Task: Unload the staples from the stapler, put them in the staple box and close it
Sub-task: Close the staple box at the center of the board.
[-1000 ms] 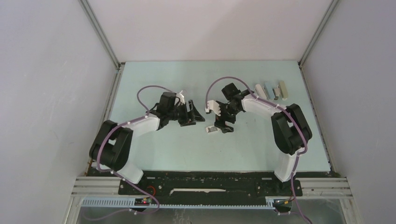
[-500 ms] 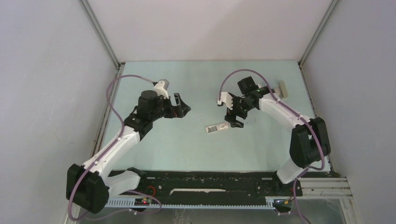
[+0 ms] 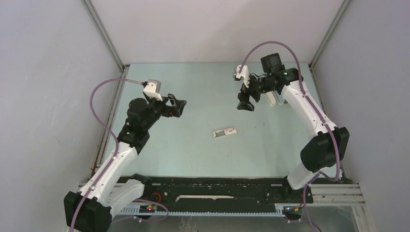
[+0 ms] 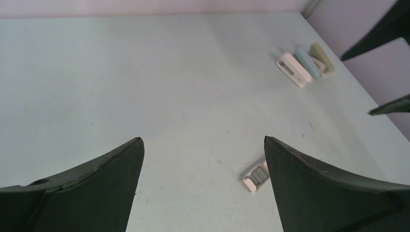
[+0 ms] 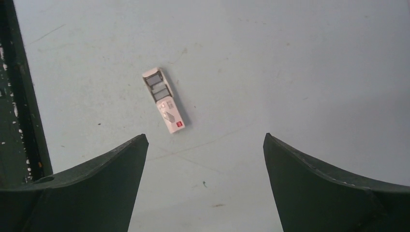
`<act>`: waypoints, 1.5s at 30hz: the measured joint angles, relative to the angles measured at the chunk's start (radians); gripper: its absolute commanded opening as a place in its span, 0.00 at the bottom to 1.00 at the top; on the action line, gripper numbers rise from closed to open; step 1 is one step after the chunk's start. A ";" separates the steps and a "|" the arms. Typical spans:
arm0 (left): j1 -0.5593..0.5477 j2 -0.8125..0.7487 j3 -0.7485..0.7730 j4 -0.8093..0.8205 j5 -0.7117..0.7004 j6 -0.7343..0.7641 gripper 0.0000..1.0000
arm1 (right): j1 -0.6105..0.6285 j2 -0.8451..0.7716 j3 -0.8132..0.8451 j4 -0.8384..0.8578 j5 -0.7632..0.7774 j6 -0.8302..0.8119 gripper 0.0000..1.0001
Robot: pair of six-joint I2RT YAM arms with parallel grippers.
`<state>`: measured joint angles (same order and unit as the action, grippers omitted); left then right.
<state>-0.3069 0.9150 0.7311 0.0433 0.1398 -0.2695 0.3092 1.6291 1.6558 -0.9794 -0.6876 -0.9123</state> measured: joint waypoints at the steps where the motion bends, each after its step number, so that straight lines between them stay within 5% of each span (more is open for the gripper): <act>1: 0.005 0.006 -0.006 0.005 0.033 0.008 1.00 | 0.003 0.004 -0.010 0.012 -0.011 -0.002 1.00; 7: 0.022 0.082 -0.060 0.104 0.270 0.027 1.00 | 0.032 0.000 -0.204 0.040 -0.118 -0.122 1.00; 12: -0.004 0.131 -0.169 0.198 0.378 0.067 1.00 | 0.049 0.027 -0.209 -0.032 -0.195 -0.312 1.00; 19: -0.142 0.193 -0.232 0.293 0.379 0.179 1.00 | 0.078 0.049 -0.227 -0.051 -0.186 -0.421 1.00; 45: -0.277 0.442 -0.294 0.466 0.308 0.385 1.00 | 0.074 0.090 -0.288 -0.049 -0.158 -0.433 0.96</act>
<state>-0.5835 1.3571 0.4370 0.5091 0.4477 0.1158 0.3828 1.7195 1.3674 -1.0283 -0.8455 -1.3457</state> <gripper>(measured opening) 0.996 0.969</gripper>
